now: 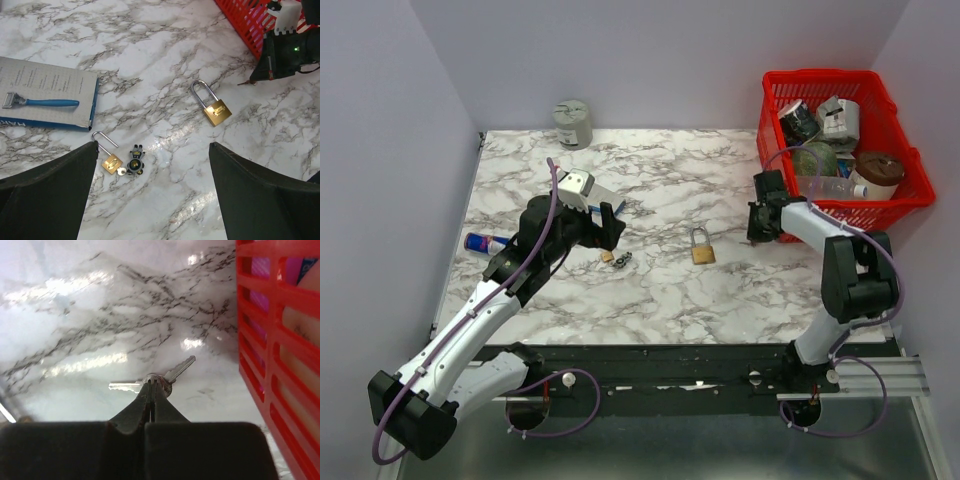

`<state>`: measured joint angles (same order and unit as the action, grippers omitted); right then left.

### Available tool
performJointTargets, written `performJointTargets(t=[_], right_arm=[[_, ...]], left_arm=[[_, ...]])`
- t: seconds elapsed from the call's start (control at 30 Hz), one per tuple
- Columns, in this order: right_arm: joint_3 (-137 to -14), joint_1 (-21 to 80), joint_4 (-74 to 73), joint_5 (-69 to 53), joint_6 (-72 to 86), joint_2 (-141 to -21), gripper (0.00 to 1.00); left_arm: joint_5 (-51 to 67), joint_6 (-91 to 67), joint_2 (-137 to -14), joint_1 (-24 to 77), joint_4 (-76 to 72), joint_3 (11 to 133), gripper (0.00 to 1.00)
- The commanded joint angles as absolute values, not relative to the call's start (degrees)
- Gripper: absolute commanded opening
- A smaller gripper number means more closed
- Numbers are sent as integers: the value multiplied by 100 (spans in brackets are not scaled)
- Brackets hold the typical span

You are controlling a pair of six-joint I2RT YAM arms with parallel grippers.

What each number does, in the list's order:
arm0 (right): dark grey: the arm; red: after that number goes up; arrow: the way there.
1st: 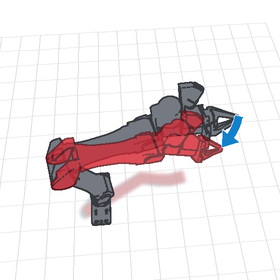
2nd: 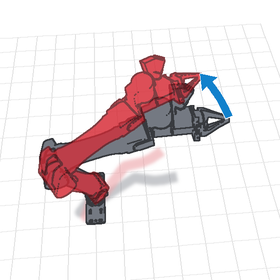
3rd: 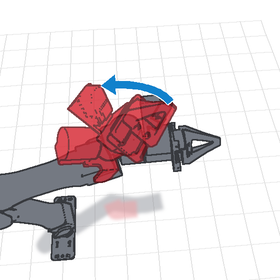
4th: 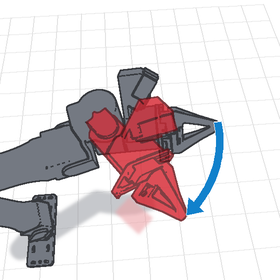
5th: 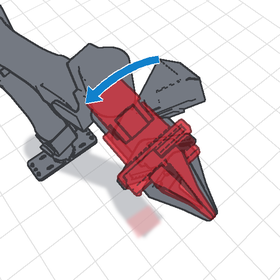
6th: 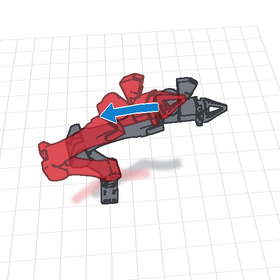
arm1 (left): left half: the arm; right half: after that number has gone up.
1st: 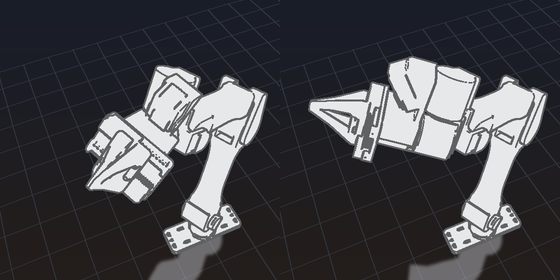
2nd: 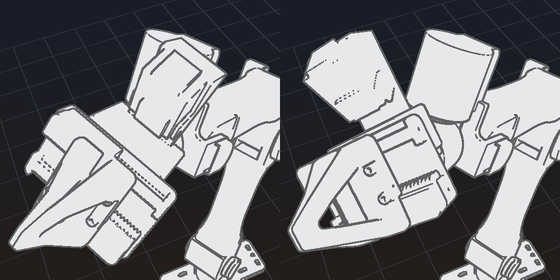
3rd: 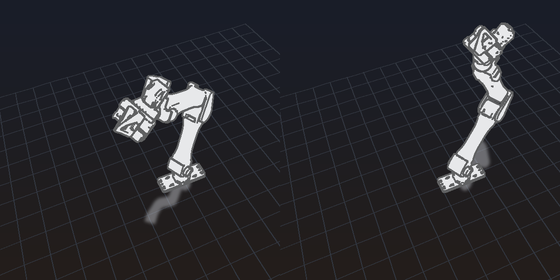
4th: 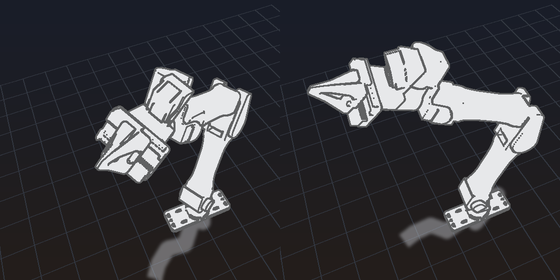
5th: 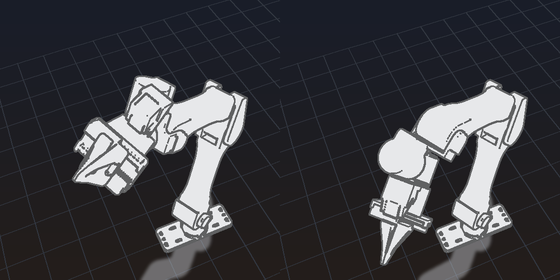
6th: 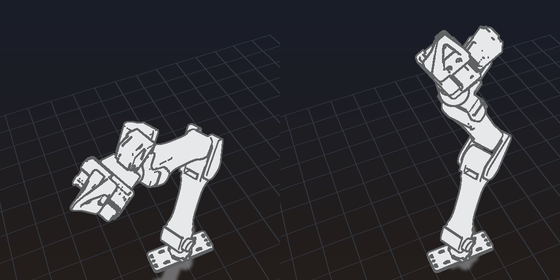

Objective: Unlock with the key

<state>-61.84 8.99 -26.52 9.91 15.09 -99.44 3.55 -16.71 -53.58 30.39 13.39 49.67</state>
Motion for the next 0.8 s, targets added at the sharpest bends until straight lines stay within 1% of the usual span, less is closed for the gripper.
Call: performJointTargets(t=[0.0,0.03,0.07,0.13,0.17,0.23,0.27,0.33,0.4,0.5,0.57,0.7,0.77], right_arm=[[-5724,861,-2567,-199,1362,-8837,1],[-5609,861,-2523,-472,1397,-8607,1],[-5512,870,-2479,-1049,1424,-8413,1],[-5327,966,-2417,-1588,1494,-7896,1],[-5283,1010,-2417,-2078,1520,-7745,1],[-5169,1230,-2373,-2547,1712,-7272,1],[-5133,1317,-2356,-2975,1783,-7112,1],[-5089,1598,-2242,-3303,2081,-6839,1],[-5063,1879,-2023,-3673,2310,-6444,1],[-4966,2152,-1663,-3972,2811,-6022,1],[-4835,2215,-1451,-4130,3128,-5846,1],[-4729,2259,-1327,-4254,3305,-5433,1],[-4694,2259,-1327,-4367,3348,-5344,1]], left_arm=[[702,-1486,-5370,3023,1178,4948,99],[895,-1459,-5388,3015,1126,4922,99],[1332,-1398,-5396,3023,968,4861,99],[1939,-1354,-5414,3032,766,4790,99],[2595,-1354,-5431,3041,469,4694,99],[3153,-1371,-5493,3111,195,4632,98],[3434,-1415,-5598,3146,28,4614,98],[3971,-1599,-5765,3260,-324,4623,99],[4252,-1809,-6072,3348,-614,4746,98],[4289,-1977,-6477,3638,-949,4913,98],[4158,-1925,-6722,3918,-984,5061,98],[4096,-1837,-7013,4113,-1011,5168,98],[4131,-1837,-7118,4174,-1063,5185,96]])
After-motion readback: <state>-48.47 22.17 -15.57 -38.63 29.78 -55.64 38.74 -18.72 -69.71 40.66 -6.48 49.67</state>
